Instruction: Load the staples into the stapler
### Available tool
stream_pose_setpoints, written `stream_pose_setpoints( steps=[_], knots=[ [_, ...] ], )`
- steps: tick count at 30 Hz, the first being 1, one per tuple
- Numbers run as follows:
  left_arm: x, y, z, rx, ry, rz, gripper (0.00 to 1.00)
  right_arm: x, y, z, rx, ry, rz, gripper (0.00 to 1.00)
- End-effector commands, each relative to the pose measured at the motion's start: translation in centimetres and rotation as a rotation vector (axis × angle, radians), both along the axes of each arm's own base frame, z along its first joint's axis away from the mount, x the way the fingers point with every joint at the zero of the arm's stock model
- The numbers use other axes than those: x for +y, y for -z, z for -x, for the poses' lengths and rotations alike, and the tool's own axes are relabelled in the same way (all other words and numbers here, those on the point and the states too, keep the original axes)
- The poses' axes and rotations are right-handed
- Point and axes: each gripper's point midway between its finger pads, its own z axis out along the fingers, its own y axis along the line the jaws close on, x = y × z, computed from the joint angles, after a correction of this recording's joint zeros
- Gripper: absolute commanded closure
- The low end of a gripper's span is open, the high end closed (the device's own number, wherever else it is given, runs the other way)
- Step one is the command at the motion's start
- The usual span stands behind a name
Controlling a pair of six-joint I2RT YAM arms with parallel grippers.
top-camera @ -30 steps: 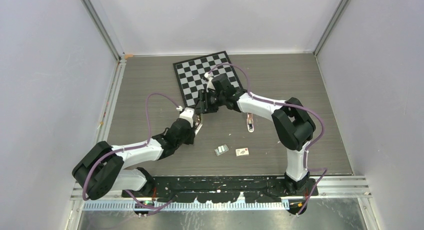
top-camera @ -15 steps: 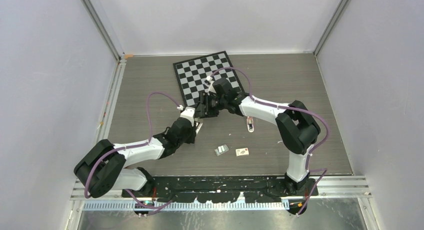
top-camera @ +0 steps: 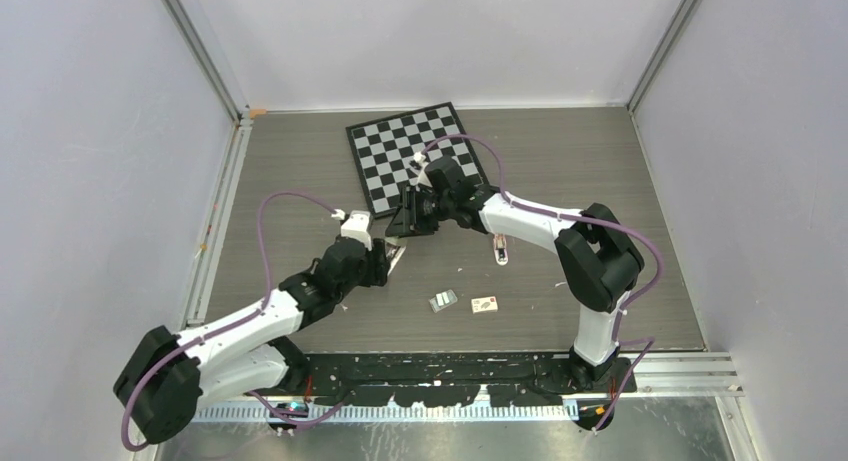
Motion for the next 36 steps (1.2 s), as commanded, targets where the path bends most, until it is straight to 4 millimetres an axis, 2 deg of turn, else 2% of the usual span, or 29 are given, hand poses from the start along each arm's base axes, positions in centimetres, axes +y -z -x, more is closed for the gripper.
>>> stream_pose_setpoints(
  steps=[1,6,12,18,21,27,36],
  knots=[
    [1.1,-3.0,-0.2,-0.02,-0.079,0.035,0.44,0.1,0.1,0.4,0.006,0.004,0.033,0.52],
    [2.0,-4.6,0.0,-0.008,-0.126,0.033,0.45,0.5,-0.6,0.9,-0.004,-0.004,0.027,0.46],
    [2.4,-5.6,-0.4,0.061,-0.179,0.054,0.47,-0.1,-0.8,0.7,-0.016,0.026,0.047,0.45],
    [1.9,-5.2,-1.3,0.129,-0.188,0.12,0.49,0.0,1.2,0.9,0.033,0.026,0.082,0.55],
    [1.5,-4.5,-1.7,0.149,-0.174,0.137,0.52,0.2,2.3,0.9,0.059,0.037,0.097,0.61],
    [0.8,-2.0,-1.6,0.212,-0.139,0.147,0.56,1.6,3.5,1.1,0.084,0.02,0.113,0.62],
    [1.8,3.0,0.6,0.335,-0.169,0.105,0.63,1.0,7.2,1.3,0.131,0.052,0.179,0.62]
  ],
)
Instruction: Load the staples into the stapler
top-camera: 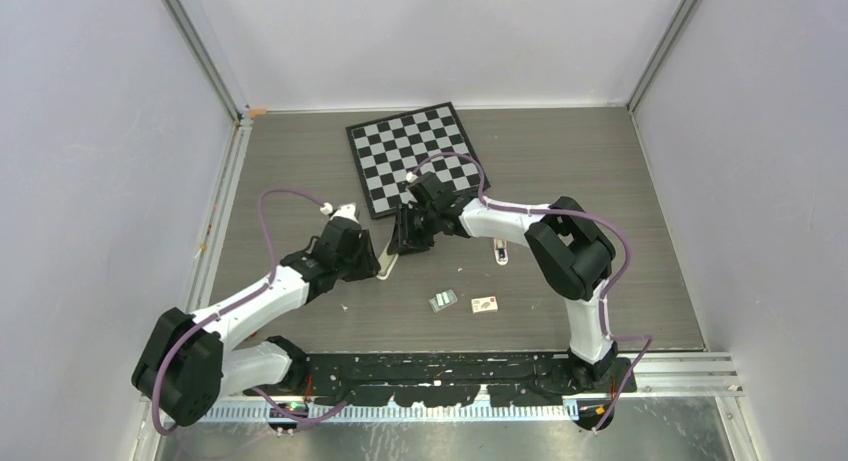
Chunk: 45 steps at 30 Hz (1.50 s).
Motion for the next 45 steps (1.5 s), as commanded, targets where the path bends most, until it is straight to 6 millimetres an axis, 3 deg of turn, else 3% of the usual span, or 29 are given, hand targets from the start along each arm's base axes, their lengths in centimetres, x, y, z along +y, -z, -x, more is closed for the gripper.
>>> stream_pose_setpoints(
  steps=[1,9,15,18,20,23,27,31,32,33,37,41,45],
  knots=[
    [-0.1,1.7,0.6,0.036,-0.018,0.031,0.64,0.0,1.3,-0.3,0.004,0.028,0.03,0.63],
    [1.4,4.6,1.7,0.107,-0.066,-0.04,0.74,-1.1,3.2,0.2,0.02,0.049,0.069,0.65],
    [1.8,5.0,2.1,0.108,-0.081,-0.039,0.76,-0.9,1.5,-0.4,-0.025,0.045,0.056,0.65],
    [1.7,2.9,1.2,0.059,-0.054,-0.051,0.71,-1.0,-0.9,-1.0,-0.069,0.038,0.049,0.62],
    [1.3,0.0,0.1,-0.01,-0.022,-0.047,0.63,-1.5,-3.2,-1.4,-0.119,0.039,0.047,0.54],
    [0.3,-3.2,-0.8,-0.096,0.05,-0.024,0.55,-3.1,-5.6,-1.3,-0.18,0.047,0.076,0.42],
    [-1.5,-5.6,-0.6,-0.142,0.146,0.057,0.47,-5.8,-7.4,-0.5,-0.242,0.068,0.126,0.3],
    [-2.3,-6.9,0.2,-0.125,0.209,0.084,0.24,-8.7,-8.2,0.8,-0.277,0.096,0.18,0.02],
    [-2.3,-7.3,0.4,-0.122,0.217,0.078,0.06,-9.3,-8.5,1.1,-0.285,0.101,0.187,0.01],
    [-2.1,-7.7,0.6,-0.124,0.226,0.07,0.01,-9.9,-8.4,1.6,-0.29,0.104,0.201,0.0],
    [-1.0,-9.7,1.4,-0.135,0.245,0.024,0.0,-11.7,-8.9,2.9,-0.35,0.135,0.261,0.0],
    [0.2,-11.5,2.2,-0.176,0.264,-0.018,0.0,-12.2,-8.6,4.8,-0.39,0.139,0.309,0.01],
    [1.3,-11.9,3.3,-0.199,0.278,-0.042,0.0,-11.5,-8.0,6.6,-0.413,0.124,0.321,0.22]
  ],
)
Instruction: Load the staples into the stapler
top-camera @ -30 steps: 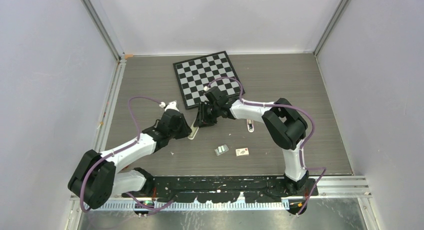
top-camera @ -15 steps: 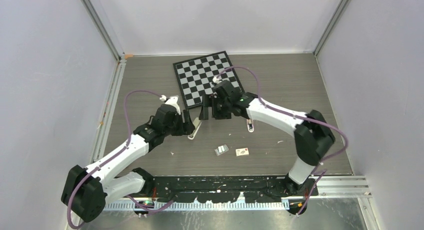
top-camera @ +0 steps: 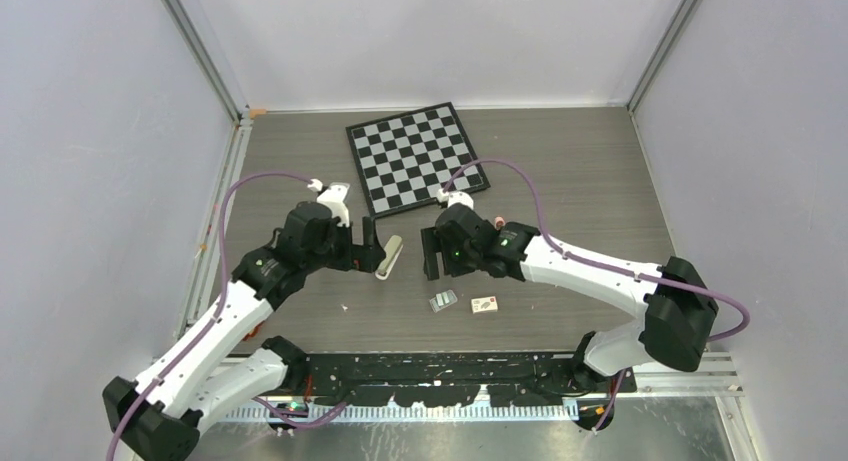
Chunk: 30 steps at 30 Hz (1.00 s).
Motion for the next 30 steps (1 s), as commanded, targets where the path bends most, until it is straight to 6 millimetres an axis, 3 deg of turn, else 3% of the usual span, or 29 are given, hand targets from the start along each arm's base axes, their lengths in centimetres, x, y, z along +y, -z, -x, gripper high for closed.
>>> stream_pose_setpoints(
  steps=[1,3,5,12,19,30],
  knots=[
    [1.7,-0.4,1.8,-0.021,0.039,-0.06,0.0,-0.2,-0.6,0.7,-0.08,0.034,0.027,0.29],
    [1.8,-0.1,2.4,-0.036,0.069,-0.058,0.0,0.4,-0.2,1.2,-0.085,0.02,0.031,0.4],
    [2.1,0.2,2.9,-0.052,0.082,-0.063,0.0,1.0,0.5,1.7,-0.08,0.003,0.038,0.45],
    [2.8,-1.0,3.2,-0.144,0.043,-0.012,0.06,2.4,2.9,2.3,-0.056,-0.022,0.088,0.51],
    [2.6,-0.8,3.4,-0.13,0.056,-0.011,0.08,3.2,4.7,2.5,-0.031,-0.037,0.13,0.51],
    [2.8,-0.9,3.4,-0.145,0.055,-0.018,0.07,3.5,5.7,2.9,-0.001,-0.057,0.152,0.57]
  ],
)
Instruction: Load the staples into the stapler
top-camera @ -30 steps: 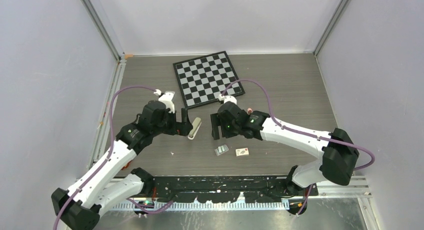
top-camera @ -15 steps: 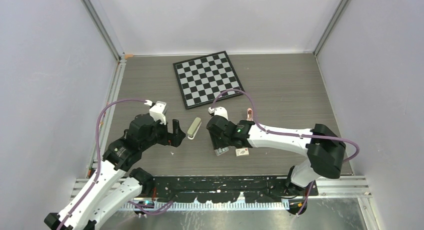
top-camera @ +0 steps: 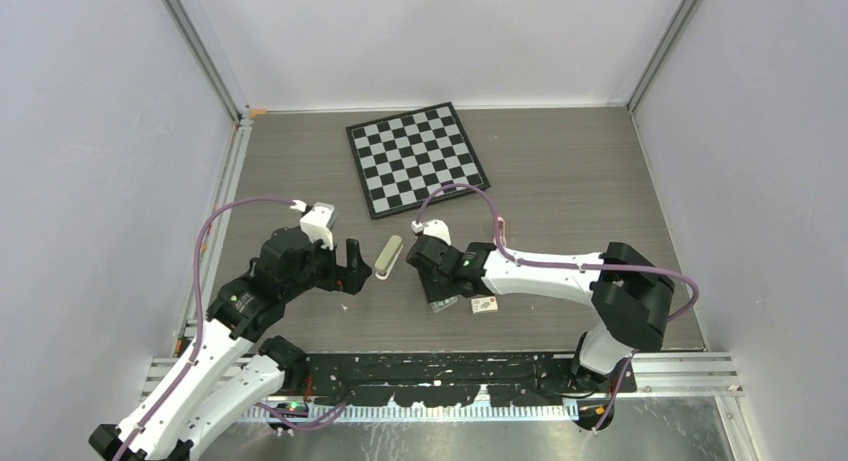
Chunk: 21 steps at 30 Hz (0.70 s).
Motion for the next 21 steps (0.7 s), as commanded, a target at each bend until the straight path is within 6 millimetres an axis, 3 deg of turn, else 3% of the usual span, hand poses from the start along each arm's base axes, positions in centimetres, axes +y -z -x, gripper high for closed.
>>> stream_pose_setpoints(
  steps=[1,21],
  knots=[
    [0.1,-0.4,-0.3,-0.035,0.006,-0.004,0.07,1.8,-1.1,-0.6,-0.021,0.007,-0.049,0.58],
    [0.0,-0.2,-0.2,-0.027,0.012,-0.009,0.07,1.6,-0.1,-0.7,-0.016,0.002,-0.007,0.65]
  ],
)
